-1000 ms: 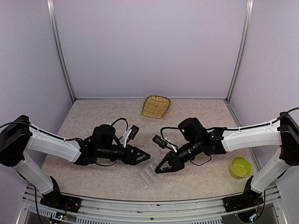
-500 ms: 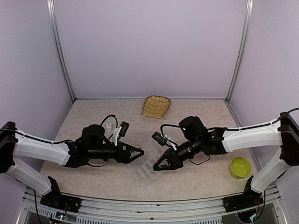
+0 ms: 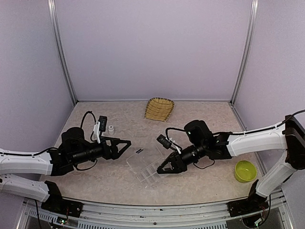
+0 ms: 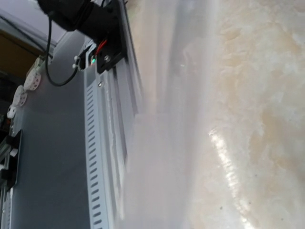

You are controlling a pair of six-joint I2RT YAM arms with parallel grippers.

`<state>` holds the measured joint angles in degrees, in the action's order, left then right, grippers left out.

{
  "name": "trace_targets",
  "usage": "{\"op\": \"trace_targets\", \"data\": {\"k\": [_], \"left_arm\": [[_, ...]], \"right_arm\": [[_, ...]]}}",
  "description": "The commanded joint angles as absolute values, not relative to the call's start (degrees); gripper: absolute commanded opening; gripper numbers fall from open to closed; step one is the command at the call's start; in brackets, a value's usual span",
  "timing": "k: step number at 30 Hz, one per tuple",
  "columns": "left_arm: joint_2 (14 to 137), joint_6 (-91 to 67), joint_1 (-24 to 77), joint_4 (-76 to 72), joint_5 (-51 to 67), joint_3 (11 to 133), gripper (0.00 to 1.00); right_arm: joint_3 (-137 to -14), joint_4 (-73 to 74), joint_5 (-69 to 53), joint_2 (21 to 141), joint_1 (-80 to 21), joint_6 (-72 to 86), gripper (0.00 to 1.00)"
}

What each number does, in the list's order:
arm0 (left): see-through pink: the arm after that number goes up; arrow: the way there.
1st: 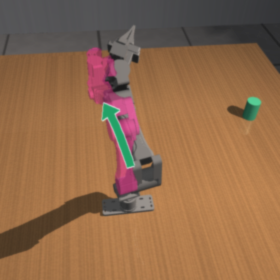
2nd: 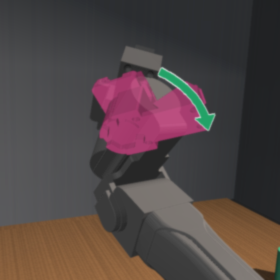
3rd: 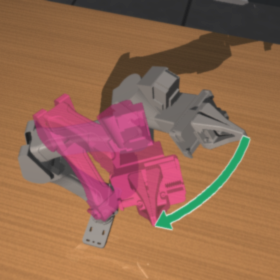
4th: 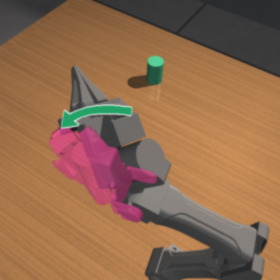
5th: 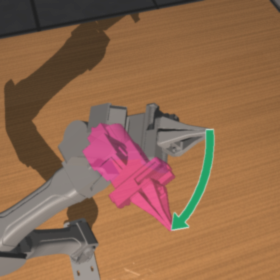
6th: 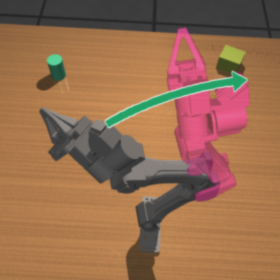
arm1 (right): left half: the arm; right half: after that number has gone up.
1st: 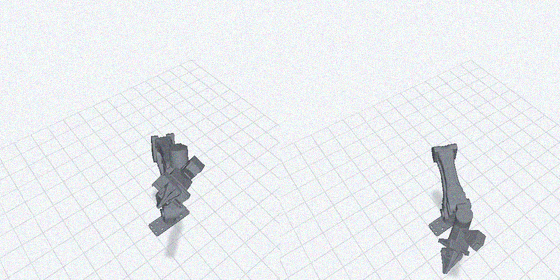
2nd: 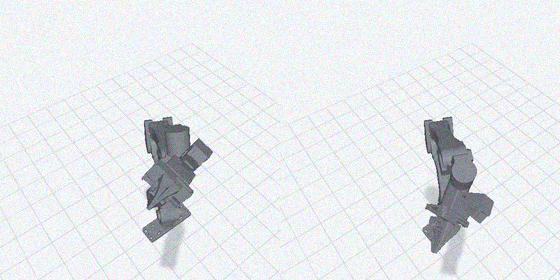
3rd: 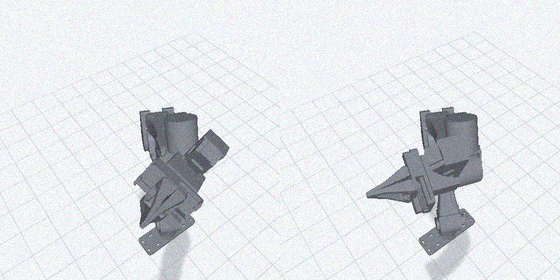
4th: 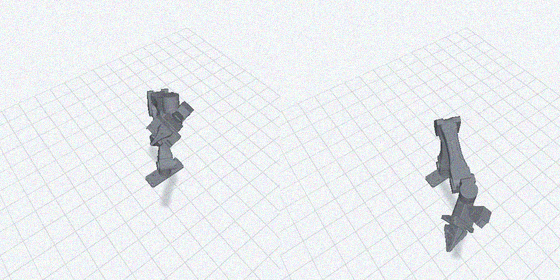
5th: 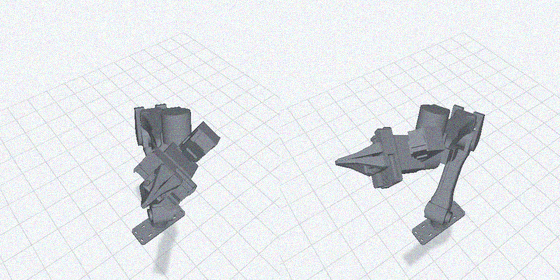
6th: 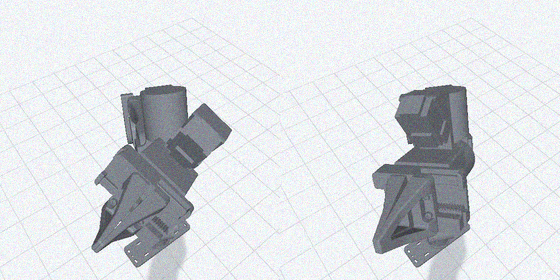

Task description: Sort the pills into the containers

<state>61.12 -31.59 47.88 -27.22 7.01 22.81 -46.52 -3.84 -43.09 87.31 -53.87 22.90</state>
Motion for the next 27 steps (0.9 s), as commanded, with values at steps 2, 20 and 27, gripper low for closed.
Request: {"op": "trace_targets", "data": {"k": [2, 20, 27], "left_arm": [[59.43, -31.52, 47.02, -25.09, 4.35, 21.4, 0.99], [58.9, -32.25, 46.49, -25.47, 3.64, 19.04, 0.99], [59.61, -32.83, 46.49, -26.49, 3.88, 18.54, 0.99]], "right_arm": [[-45.26, -6.33, -41.53, 88.08, -51.2, 25.42, 0.15], [-42.1, -14.04, -42.46, 97.32, -35.98, 33.27, 0.15], [-43.02, -16.57, -41.42, 101.12, -33.63, 36.64, 0.16]]}}
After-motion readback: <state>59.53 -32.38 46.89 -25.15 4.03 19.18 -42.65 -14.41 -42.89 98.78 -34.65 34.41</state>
